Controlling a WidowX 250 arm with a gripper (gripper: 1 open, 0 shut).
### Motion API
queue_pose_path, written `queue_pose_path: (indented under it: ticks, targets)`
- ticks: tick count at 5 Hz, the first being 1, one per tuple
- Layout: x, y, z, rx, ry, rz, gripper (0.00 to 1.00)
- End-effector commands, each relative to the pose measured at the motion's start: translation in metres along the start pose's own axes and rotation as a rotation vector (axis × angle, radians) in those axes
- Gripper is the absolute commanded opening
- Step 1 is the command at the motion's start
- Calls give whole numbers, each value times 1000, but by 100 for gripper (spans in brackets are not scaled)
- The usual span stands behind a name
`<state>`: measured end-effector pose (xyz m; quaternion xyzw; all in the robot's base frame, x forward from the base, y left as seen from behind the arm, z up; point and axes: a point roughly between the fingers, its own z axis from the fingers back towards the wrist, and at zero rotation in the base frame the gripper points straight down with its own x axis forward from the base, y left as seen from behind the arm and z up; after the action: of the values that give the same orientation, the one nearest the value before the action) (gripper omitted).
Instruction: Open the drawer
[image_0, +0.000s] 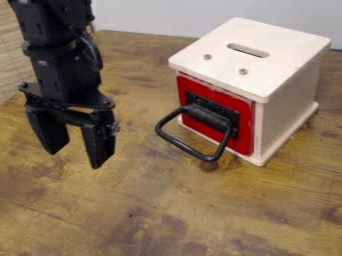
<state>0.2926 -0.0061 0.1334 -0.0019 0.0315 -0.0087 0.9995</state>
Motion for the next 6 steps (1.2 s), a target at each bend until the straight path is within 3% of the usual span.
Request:
queue_pose_path:
  ticks: [1, 2, 3, 4, 6]
  targets:
    - [-1, -4, -3, -7, 1, 10, 100]
    - [14, 1, -15, -24, -54, 19, 100]
    - [24, 5, -12, -34, -127, 67, 100]
    - [27, 9, -9, -48, -164, 109, 100]
    - [32, 7, -12, -63, -180, 179, 100]
